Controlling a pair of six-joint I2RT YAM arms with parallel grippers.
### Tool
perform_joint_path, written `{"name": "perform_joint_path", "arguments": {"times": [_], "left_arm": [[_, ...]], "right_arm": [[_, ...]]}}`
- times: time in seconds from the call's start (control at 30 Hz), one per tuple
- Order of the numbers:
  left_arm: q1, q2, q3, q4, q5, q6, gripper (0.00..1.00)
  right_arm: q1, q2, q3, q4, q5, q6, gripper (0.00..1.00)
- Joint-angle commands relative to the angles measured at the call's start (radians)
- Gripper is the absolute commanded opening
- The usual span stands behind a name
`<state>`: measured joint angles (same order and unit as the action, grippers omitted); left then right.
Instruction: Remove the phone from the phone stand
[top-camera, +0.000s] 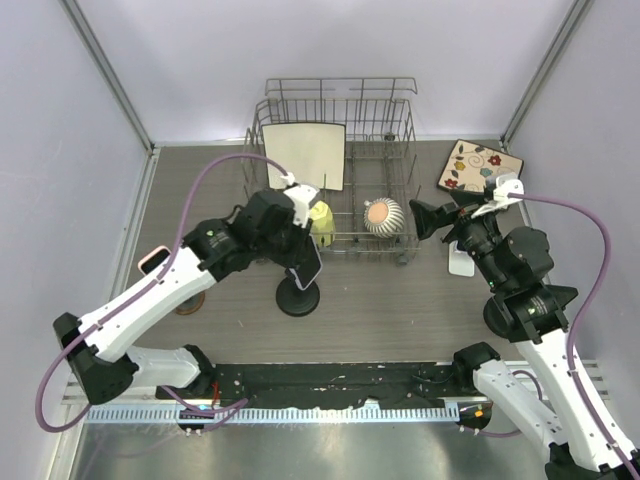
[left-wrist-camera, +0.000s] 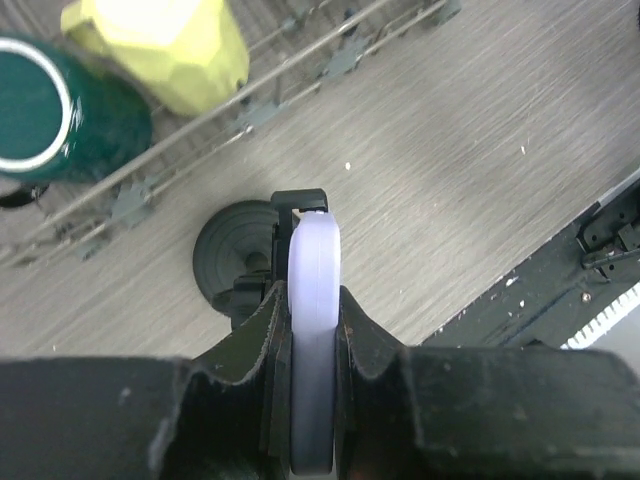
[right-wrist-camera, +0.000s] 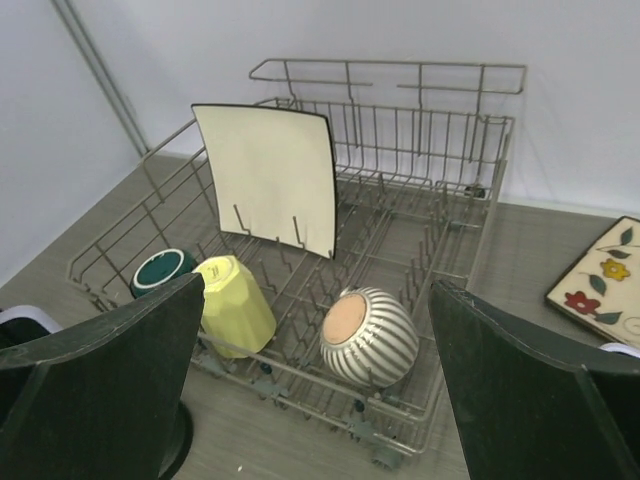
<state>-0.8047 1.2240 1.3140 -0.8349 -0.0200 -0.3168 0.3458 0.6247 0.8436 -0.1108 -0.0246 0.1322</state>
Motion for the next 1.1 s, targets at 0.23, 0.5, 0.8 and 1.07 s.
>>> {"name": "perform_joint_path", "arguments": {"times": [0.23,0.5,0.8,1.07], "left_arm": [[-0.126,0.081,0.094,0.266,-0.201,-0.113,0.00],[-0.128,0.077,0.106,0.244,-0.196,-0.111,0.20],[-0.126,0.069,0.145,0.211,-0.175,-0.105,0.69],[0.006,-0.015,0.160,0.210,-0.120,-0.091,0.85]], "right_arm": [[0.002,0.063,0.057,-0.056,-0.150,0.067,0.99],[0.005,0.073,0.015,-0.040,-0.225,0.096,1.00],[0.004,0.110,-0.001,-0.003,-0.296,0.122,1.00],[0.025,0.204,0.061,-0.098,-0.438,0.095,1.00]]}}
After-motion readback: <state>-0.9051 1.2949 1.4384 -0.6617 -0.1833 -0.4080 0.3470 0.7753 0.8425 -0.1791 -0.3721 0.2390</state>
